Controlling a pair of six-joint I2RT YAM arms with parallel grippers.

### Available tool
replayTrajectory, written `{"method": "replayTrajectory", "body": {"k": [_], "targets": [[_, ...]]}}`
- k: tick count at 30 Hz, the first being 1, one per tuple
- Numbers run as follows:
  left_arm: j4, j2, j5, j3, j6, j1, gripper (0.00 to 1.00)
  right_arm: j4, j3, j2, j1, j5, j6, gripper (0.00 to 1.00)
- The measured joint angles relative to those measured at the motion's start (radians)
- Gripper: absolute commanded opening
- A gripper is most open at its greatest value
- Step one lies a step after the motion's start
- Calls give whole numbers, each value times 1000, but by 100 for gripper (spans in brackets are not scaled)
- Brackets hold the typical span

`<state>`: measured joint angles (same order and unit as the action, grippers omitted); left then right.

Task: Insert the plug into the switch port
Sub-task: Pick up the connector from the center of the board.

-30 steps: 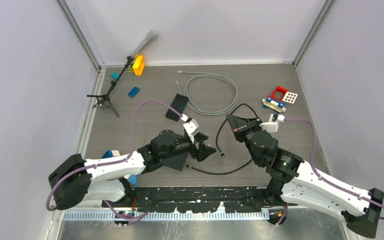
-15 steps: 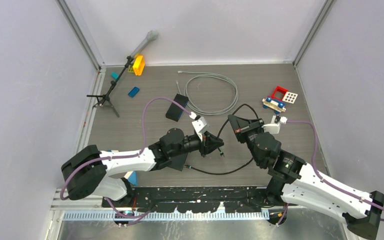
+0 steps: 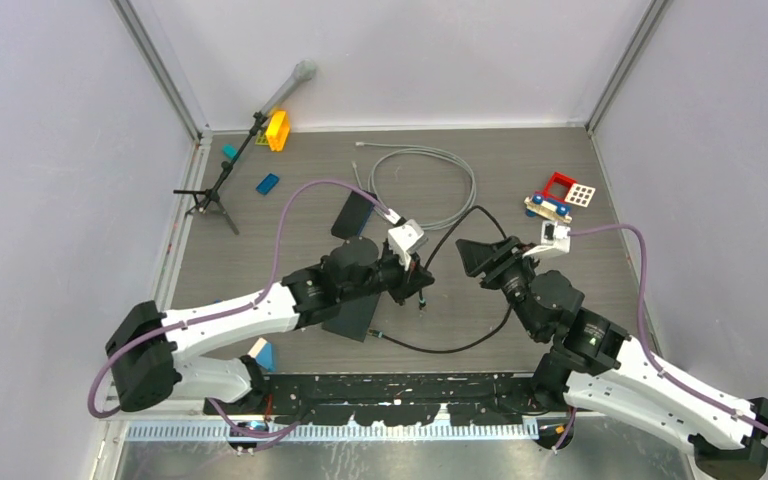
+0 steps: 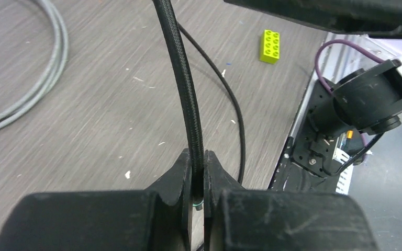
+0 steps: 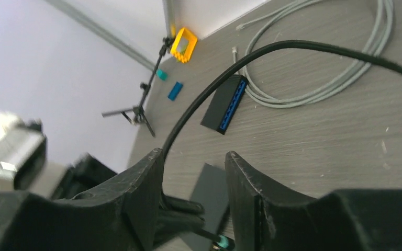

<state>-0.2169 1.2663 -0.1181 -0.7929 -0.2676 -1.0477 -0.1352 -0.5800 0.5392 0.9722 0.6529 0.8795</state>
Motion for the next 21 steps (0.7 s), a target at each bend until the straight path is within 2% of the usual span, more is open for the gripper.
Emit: {"method": "replayTrajectory", "body": {"k": [2,4,9,15,21], "targets": [[117,-18,31,-58,22,0,0,5,-6,-3,0,-60,-116,55],[213,-31,44,-103,38,0,0,6,-26,8,0,-146,-245,63],[412,-56,35,-183,66,0,0,8,-69,32,0,-485,-696,69],[552,-108,-32,-190,74,0,0,-8,-34,-21,0,-814,-1223,70],[622,-113,-124,-195,62,0,0,-87,-56,-12,0,-981,-1562,69]]}}
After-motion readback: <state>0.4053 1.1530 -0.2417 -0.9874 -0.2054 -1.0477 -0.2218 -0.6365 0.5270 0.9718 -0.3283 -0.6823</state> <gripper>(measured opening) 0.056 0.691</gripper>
